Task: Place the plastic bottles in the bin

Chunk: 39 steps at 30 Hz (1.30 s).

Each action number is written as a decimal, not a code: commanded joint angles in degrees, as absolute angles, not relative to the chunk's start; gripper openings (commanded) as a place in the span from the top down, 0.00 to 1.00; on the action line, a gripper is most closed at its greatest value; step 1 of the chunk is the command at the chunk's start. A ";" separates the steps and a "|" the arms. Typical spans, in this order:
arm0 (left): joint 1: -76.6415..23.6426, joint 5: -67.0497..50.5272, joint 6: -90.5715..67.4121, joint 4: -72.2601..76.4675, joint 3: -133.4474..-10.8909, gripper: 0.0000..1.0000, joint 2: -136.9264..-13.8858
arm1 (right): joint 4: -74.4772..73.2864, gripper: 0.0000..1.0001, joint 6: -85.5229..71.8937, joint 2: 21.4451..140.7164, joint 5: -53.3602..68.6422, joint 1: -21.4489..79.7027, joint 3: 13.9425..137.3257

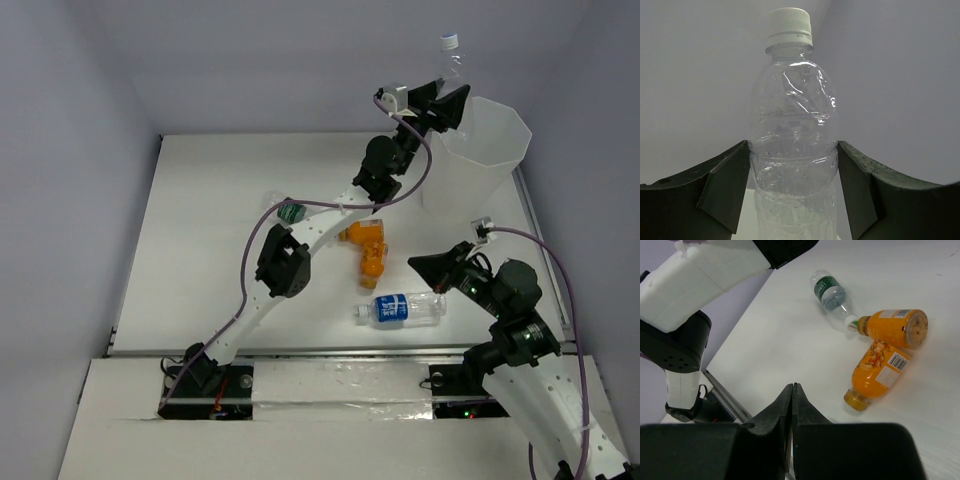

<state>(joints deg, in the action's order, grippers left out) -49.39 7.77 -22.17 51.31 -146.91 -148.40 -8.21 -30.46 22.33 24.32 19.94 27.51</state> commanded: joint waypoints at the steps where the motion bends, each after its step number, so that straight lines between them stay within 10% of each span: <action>1: -49.31 9.49 -21.44 59.41 -151.17 0.38 -148.80 | -8.43 0.96 -30.67 21.18 25.75 20.30 28.39; 30: -51.59 8.17 -17.58 64.42 -151.17 0.37 -151.00 | -11.86 0.98 -29.88 15.48 25.41 20.30 31.11; 39: -52.12 2.03 -8.62 66.17 -124.92 0.48 -133.10 | -15.56 0.99 -23.82 14.33 13.11 20.30 42.79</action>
